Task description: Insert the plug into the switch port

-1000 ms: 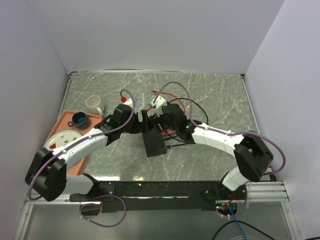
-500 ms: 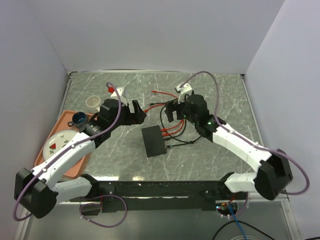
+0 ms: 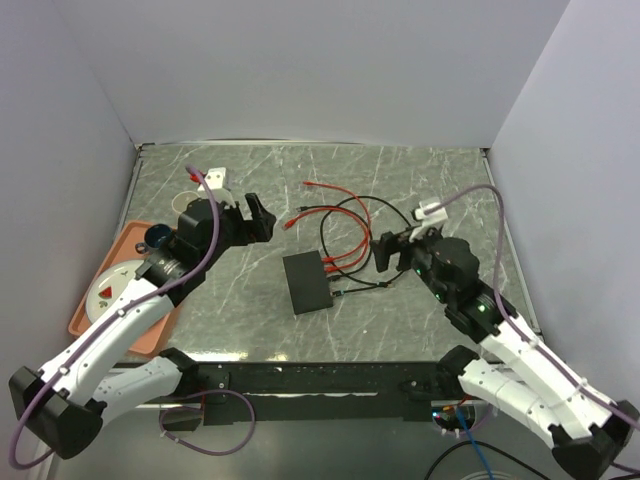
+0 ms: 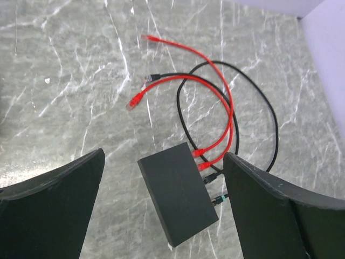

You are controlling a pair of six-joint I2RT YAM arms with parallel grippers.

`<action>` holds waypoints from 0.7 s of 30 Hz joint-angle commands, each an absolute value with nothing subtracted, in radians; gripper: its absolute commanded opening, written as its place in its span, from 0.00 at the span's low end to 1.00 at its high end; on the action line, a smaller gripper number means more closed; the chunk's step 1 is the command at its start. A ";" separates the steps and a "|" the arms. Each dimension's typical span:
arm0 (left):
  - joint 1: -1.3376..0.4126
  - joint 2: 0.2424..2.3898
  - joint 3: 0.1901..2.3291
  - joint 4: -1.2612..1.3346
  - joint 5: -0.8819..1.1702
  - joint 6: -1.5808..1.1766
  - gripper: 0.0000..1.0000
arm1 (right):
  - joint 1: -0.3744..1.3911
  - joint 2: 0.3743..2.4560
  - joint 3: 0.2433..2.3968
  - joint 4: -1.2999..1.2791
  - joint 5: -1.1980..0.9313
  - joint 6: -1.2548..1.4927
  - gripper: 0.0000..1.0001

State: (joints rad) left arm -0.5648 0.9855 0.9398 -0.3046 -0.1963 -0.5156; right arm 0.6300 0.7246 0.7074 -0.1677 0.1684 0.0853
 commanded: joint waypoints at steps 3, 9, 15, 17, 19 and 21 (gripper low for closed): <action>-0.563 0.937 0.937 -0.265 -0.244 -0.520 0.97 | 0.626 0.603 0.658 -0.192 0.226 0.107 1.00; -0.563 0.948 0.937 -0.247 -0.224 -0.511 0.97 | 0.626 0.635 0.666 -0.181 0.229 0.115 1.00; -0.563 0.930 0.910 -0.233 -0.239 -0.514 0.97 | 0.629 0.696 0.669 -0.146 0.192 0.092 1.00; -0.563 0.911 0.899 -0.224 -0.247 -0.511 0.97 | 0.627 0.695 0.635 -0.048 0.157 0.104 1.00; -0.563 0.896 0.876 -0.204 -0.259 -0.512 0.97 | 0.627 0.686 0.574 0.042 0.146 0.107 1.00; -0.563 0.867 0.847 -0.192 -0.265 -0.512 0.97 | 0.627 0.677 0.536 0.149 0.182 0.120 1.00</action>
State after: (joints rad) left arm -0.5652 0.9234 0.8848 -0.2630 -0.2329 -0.5163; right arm 0.6304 0.7017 0.5972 -0.0814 0.1673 0.0971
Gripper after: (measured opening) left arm 0.969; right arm 0.995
